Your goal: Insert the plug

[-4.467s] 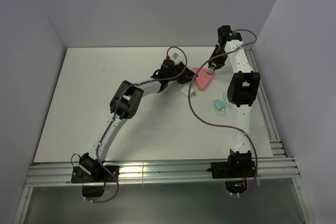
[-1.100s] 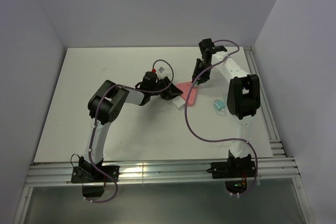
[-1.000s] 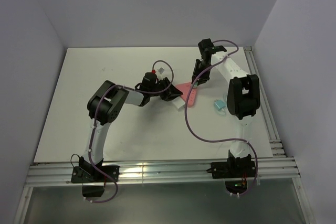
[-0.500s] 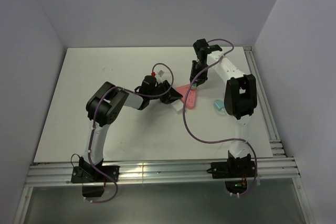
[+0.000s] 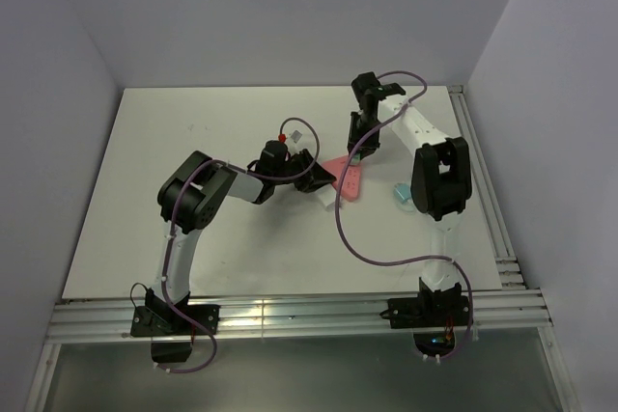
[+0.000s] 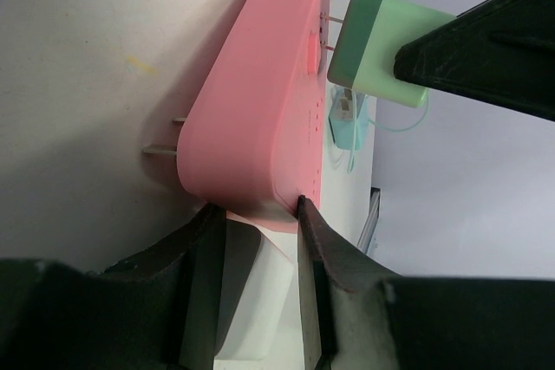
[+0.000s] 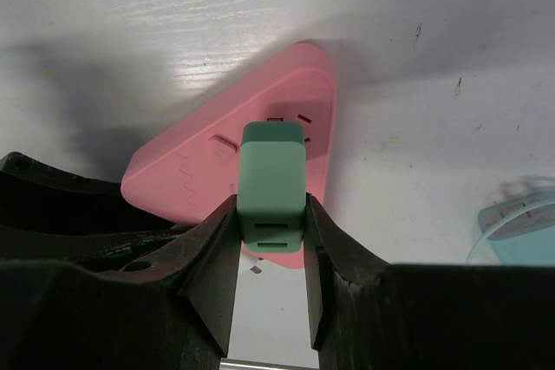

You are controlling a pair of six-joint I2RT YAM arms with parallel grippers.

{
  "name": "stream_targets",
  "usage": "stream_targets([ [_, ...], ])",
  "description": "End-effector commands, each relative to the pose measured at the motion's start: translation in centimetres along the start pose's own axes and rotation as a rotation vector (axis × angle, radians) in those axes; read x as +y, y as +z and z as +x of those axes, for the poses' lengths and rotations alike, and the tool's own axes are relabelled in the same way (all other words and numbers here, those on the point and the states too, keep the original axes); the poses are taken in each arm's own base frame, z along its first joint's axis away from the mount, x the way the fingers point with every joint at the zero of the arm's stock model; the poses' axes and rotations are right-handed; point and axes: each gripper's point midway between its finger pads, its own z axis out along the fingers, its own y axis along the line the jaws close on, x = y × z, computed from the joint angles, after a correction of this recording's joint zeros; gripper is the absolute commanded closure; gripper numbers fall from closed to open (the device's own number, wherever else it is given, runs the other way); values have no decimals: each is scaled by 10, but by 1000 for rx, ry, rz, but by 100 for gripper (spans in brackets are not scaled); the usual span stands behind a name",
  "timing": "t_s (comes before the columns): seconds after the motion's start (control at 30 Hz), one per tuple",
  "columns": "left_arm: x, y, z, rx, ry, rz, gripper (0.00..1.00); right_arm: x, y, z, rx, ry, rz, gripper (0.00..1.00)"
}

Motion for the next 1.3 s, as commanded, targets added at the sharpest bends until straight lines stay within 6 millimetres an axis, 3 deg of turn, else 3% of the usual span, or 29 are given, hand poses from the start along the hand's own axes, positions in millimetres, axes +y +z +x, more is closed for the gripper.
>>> stream_targets([
  [0.0,24,1,47,130,46,-78,91,-32,81,97,367,-19,138,100],
  [0.03,24,2,43,109,39,-85,80,-29,75,95,347,-15,121,100],
  [0.17,21,7,38,83,34,-73,67,-22,67,102,351,13,71,100],
  [0.3,17,14,37,84,29,-46,60,-13,60,97,325,25,32,100],
  [0.57,6,22,32,72,10,12,51,-19,57,79,311,-2,50,100],
  [0.6,5,23,30,60,10,9,51,-20,58,77,316,0,44,100],
  [0.67,4,25,25,50,5,7,62,-21,59,71,340,-1,17,100],
  [0.7,4,26,24,49,0,10,70,-19,59,71,356,-19,-3,100],
  [0.73,0,27,21,46,-9,20,85,-24,62,75,394,-21,8,100],
  [0.83,10,31,17,43,-26,-25,100,-28,63,66,387,-7,-7,100],
  [1.03,35,28,20,72,-63,-76,100,-38,57,55,373,31,-31,100],
  [1.27,42,27,27,115,-54,-88,100,-37,64,55,393,2,49,100],
])
